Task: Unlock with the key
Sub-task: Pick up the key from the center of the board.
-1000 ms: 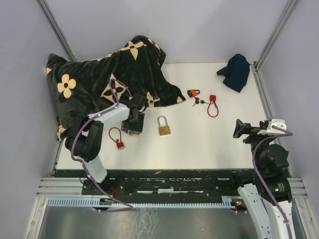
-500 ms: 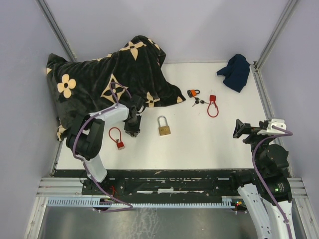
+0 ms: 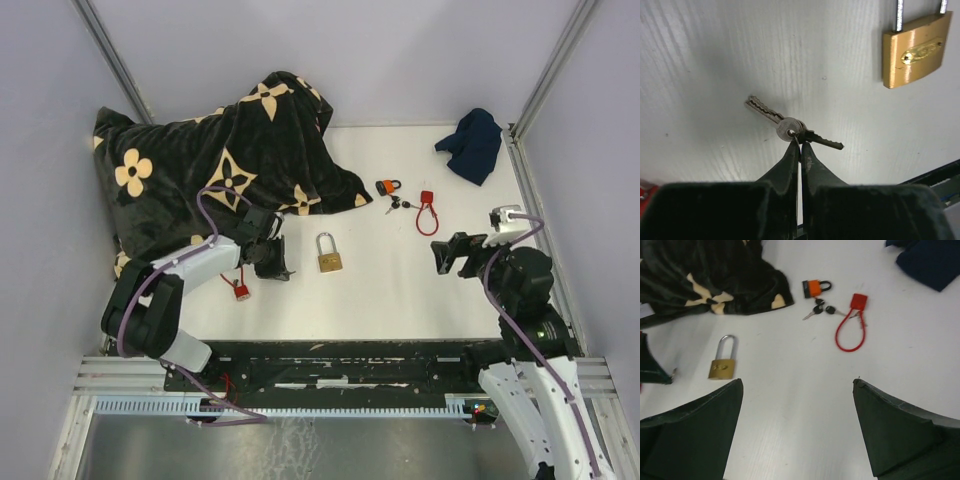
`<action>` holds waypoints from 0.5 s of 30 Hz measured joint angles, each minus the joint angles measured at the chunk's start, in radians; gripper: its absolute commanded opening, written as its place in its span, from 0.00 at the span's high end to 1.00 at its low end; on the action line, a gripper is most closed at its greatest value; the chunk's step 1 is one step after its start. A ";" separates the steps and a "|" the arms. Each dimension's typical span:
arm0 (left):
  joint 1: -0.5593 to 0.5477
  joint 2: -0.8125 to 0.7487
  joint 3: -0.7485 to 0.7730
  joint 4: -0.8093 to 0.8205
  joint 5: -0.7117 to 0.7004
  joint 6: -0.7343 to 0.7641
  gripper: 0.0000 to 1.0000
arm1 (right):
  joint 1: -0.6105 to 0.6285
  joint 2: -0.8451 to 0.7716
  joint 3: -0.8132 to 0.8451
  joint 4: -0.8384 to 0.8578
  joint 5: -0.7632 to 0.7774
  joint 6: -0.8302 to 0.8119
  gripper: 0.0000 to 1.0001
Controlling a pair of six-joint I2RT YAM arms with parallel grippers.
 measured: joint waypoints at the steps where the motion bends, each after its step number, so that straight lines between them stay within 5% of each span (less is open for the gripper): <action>1: 0.000 -0.022 -0.023 0.026 0.010 -0.016 0.97 | 0.000 0.024 0.000 0.003 -0.040 0.012 0.01; 15: -0.008 -0.204 -0.248 0.419 0.161 -0.228 0.97 | 0.047 0.290 -0.085 0.311 -0.430 0.190 0.01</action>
